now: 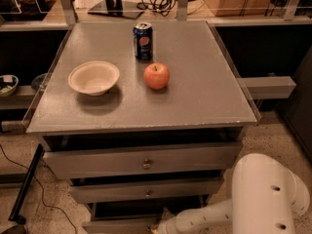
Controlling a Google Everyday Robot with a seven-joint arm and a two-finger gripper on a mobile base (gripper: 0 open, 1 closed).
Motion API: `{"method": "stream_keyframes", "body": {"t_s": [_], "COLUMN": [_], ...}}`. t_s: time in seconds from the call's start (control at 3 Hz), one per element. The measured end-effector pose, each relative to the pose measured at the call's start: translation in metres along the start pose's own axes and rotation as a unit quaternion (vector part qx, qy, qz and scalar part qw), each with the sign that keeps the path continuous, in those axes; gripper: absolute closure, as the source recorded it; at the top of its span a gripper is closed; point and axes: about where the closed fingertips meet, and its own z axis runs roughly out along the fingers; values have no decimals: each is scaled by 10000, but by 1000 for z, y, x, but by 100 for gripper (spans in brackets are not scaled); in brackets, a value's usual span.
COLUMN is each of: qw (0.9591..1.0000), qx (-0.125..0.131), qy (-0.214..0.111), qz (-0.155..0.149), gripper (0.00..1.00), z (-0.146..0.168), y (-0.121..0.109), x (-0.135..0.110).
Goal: Open bottom drawer
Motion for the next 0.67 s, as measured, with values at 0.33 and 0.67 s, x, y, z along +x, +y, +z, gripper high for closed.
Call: {"method": "stream_keyframes", "body": {"t_s": [0.33,0.67], "qw": [10000,10000], "qx": [0,0], "qy": [0,0], "qz": [0,0], "gripper": [100,100], "z": [0,-5], "y": [0,-4], "x": [0,-6]}}
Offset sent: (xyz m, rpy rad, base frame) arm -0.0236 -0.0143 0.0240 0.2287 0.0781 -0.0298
